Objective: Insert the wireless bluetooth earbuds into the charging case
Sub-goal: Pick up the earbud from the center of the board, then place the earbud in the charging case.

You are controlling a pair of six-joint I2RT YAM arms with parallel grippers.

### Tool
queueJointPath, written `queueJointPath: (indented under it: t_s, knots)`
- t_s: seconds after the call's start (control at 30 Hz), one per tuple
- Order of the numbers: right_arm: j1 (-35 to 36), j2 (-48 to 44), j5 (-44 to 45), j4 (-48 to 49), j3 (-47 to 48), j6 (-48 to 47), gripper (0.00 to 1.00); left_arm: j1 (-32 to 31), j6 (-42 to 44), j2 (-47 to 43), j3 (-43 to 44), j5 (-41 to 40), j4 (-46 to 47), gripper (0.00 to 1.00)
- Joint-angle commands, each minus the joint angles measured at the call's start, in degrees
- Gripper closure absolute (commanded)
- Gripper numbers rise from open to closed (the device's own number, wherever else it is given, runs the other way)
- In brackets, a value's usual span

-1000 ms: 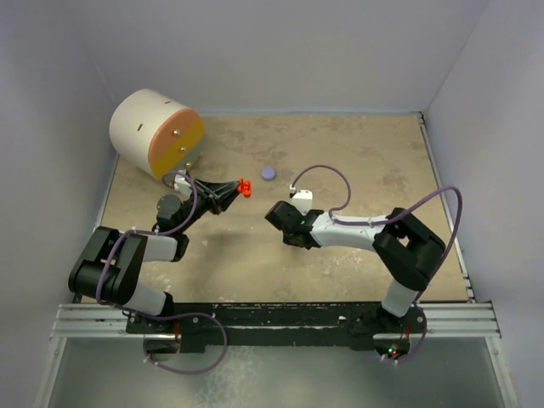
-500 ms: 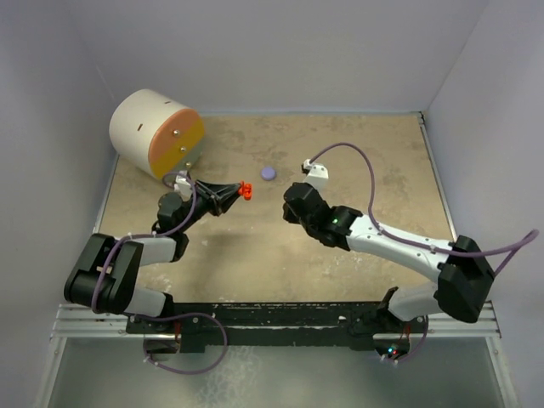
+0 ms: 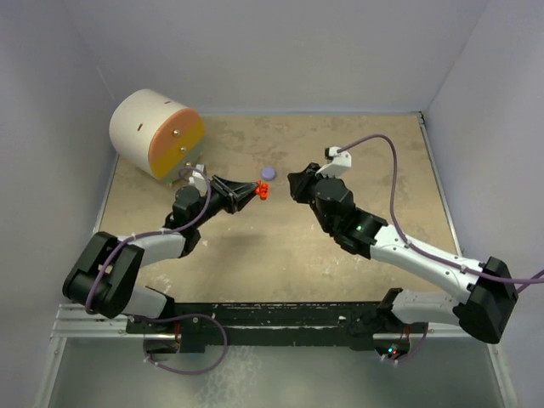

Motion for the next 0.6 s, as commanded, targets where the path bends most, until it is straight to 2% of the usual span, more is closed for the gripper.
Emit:
queueJointPath:
  t_s: [0.0, 0.57]
  knots:
    - [-0.72, -3.12, 0.74, 12.75, -4.19, -4.43, 1.0, -2.3, 1.86, -0.28, 3.93, -3.97, 0.11, 1.0]
    - [-2.91, -5.6, -3.71, 37.24, -14.59, -6.94, 1.0, -8.65, -3.15, 5.16, 9.17, -9.77, 4.95, 1.0]
